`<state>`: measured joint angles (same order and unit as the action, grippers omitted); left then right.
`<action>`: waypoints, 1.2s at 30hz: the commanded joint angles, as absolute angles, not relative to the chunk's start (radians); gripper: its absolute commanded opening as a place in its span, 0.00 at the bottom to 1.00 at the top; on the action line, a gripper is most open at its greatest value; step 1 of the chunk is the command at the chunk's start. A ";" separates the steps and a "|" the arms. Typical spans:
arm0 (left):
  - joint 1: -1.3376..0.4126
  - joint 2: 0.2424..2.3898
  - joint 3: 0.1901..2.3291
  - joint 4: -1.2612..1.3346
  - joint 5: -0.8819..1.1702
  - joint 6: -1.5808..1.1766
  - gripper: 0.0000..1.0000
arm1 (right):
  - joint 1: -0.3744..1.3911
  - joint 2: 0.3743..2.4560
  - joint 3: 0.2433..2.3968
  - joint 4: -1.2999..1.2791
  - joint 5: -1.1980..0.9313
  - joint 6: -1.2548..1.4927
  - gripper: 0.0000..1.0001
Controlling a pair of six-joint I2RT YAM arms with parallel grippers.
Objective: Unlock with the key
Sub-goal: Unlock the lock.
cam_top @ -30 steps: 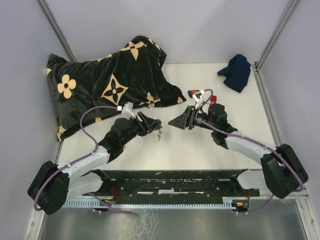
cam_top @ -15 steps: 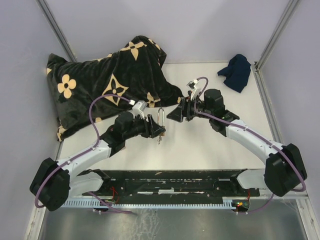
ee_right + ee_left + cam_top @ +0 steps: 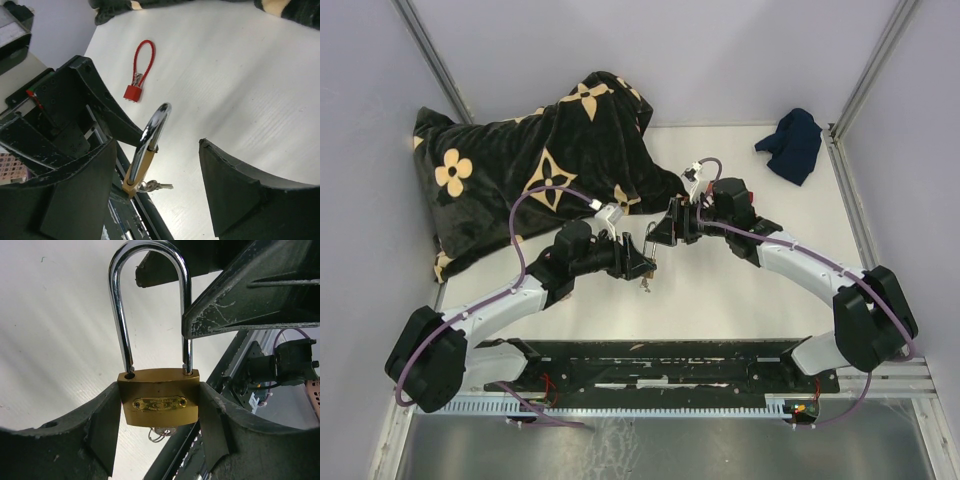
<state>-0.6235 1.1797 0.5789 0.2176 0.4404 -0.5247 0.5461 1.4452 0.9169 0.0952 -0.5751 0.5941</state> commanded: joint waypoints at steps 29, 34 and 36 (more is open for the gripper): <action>-0.573 1.126 0.555 0.480 0.428 -0.653 0.03 | 0.426 1.237 0.856 0.100 -0.564 0.495 0.68; -0.544 1.123 0.531 0.604 0.500 -0.745 0.03 | 0.420 1.286 0.799 0.260 -0.612 0.591 0.67; -0.544 1.119 0.524 0.650 0.520 -0.779 0.03 | 0.420 1.311 0.783 0.347 -0.634 0.639 0.67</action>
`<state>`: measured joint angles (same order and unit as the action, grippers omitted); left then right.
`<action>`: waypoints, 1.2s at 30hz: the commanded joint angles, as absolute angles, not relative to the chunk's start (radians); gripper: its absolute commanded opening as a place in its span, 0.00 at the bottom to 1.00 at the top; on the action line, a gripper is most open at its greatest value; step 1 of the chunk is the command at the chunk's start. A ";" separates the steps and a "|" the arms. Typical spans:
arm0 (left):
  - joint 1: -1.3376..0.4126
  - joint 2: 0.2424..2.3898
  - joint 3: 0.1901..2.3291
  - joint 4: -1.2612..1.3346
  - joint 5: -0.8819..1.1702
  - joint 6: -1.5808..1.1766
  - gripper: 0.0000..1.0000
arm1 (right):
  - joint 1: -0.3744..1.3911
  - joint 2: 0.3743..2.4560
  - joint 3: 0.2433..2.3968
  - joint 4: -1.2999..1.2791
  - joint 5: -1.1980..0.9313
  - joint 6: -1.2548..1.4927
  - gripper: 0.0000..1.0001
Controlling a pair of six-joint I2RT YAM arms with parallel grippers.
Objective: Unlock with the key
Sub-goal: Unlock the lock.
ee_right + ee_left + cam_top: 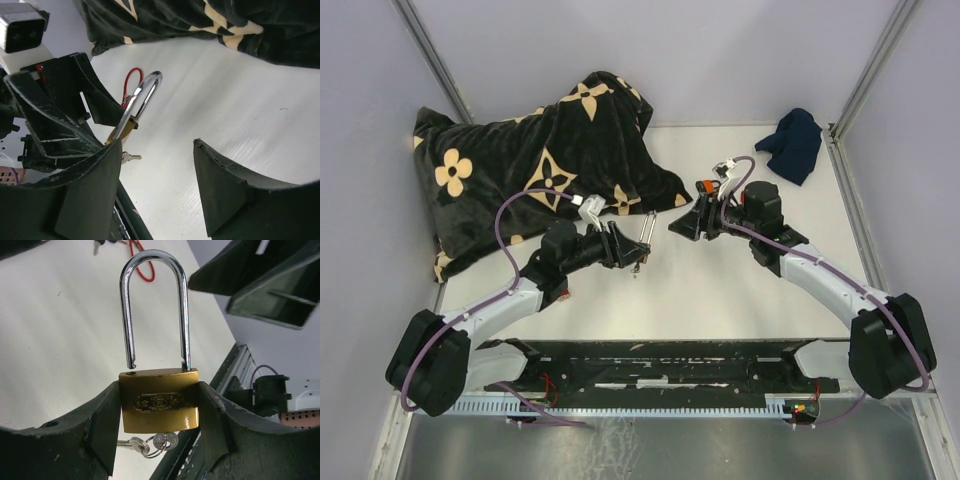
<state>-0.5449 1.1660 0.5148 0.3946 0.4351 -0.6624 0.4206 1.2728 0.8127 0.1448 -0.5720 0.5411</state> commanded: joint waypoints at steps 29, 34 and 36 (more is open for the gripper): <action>-0.547 1.162 0.548 0.873 0.590 -0.953 0.03 | 0.472 1.577 0.802 0.973 -0.770 0.996 0.52; -0.546 1.122 0.568 0.690 0.527 -0.841 0.03 | 0.470 1.537 0.796 0.785 -0.752 0.873 0.22; -0.548 1.102 0.584 0.563 0.476 -0.775 0.03 | 0.469 1.496 0.797 0.646 -0.720 0.783 0.10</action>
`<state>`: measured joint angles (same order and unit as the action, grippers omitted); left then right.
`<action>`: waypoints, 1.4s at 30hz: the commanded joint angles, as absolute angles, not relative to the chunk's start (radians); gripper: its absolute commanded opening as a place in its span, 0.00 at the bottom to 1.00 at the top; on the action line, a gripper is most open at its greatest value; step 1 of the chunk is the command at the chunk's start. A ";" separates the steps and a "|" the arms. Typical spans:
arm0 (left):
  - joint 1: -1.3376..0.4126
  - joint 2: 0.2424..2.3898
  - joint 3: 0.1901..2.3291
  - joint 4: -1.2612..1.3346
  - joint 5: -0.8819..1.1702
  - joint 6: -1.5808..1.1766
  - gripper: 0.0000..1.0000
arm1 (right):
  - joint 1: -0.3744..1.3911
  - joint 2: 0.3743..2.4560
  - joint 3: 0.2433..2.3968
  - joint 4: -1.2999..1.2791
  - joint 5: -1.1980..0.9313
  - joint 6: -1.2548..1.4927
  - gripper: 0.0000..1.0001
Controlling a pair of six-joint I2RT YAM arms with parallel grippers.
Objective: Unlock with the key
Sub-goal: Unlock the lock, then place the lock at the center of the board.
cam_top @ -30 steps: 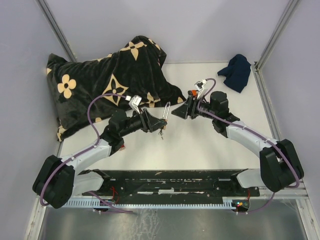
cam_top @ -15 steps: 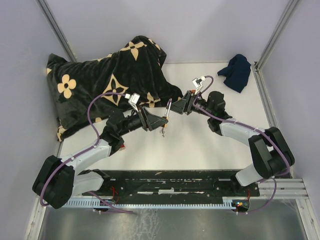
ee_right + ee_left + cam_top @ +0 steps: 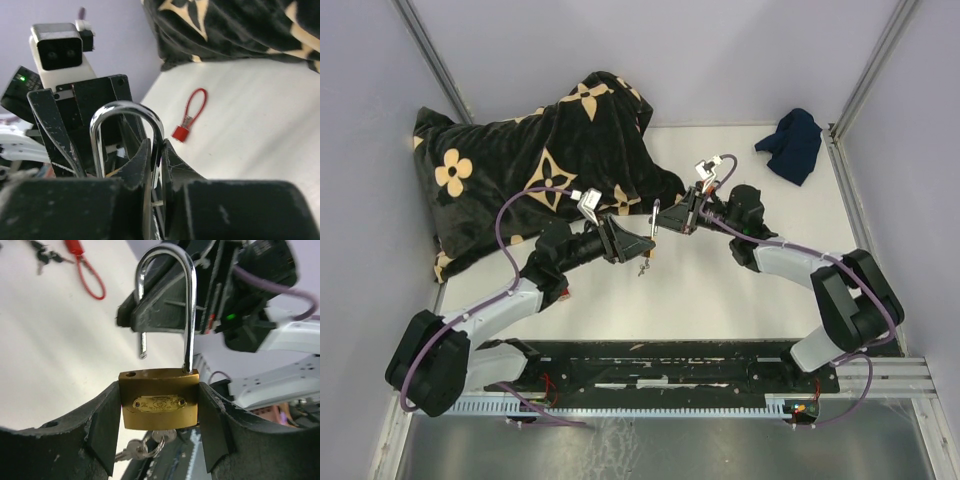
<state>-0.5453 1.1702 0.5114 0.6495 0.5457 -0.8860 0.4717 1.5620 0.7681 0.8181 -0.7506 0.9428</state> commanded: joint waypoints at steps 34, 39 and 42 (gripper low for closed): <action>-0.783 1.870 1.163 -0.228 -0.105 -0.775 0.20 | 0.452 1.607 0.927 -0.284 -0.138 0.342 0.02; -0.785 1.909 1.218 -0.266 -0.147 -0.797 0.46 | 0.451 1.670 0.950 -0.270 -0.114 0.331 0.04; -0.785 1.898 1.225 -0.270 -0.159 -0.796 0.58 | 0.451 1.701 0.970 -0.280 -0.082 0.317 0.13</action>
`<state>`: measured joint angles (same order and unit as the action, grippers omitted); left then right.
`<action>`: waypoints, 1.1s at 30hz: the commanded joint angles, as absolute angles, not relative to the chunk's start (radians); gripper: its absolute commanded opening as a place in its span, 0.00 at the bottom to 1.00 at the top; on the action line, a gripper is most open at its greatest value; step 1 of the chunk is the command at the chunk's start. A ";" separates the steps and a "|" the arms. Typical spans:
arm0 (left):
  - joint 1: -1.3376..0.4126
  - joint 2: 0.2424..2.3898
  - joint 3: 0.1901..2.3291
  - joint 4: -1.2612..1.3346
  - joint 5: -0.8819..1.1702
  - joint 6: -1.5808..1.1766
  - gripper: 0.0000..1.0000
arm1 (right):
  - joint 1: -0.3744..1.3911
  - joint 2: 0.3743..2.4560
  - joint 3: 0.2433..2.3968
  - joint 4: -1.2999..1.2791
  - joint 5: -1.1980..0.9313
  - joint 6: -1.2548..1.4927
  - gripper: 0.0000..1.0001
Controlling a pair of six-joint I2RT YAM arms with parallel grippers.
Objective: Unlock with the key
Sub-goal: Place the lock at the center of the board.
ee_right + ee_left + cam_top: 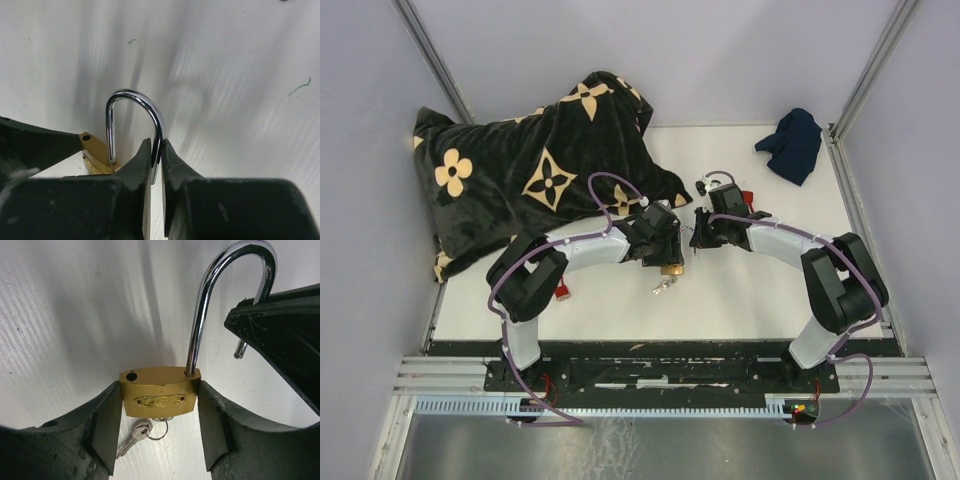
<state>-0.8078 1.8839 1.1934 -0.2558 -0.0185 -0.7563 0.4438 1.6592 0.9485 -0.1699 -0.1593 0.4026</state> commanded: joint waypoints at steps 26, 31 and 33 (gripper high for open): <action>-0.668 1.334 0.912 -0.602 -0.358 -0.816 0.94 | 0.452 1.403 0.904 -0.359 -0.120 0.308 0.75; -0.541 1.281 0.830 -0.668 -0.346 -0.817 0.93 | 0.454 1.343 0.871 -0.365 -0.130 0.303 0.79; -0.518 1.267 0.810 -0.690 -0.382 -0.823 0.92 | 0.455 1.323 0.858 -0.367 -0.127 0.299 0.81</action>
<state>-0.5678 1.2984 0.8532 -0.6060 -0.3122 -0.7795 0.4507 1.3754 0.8814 -0.3614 -0.1207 0.3119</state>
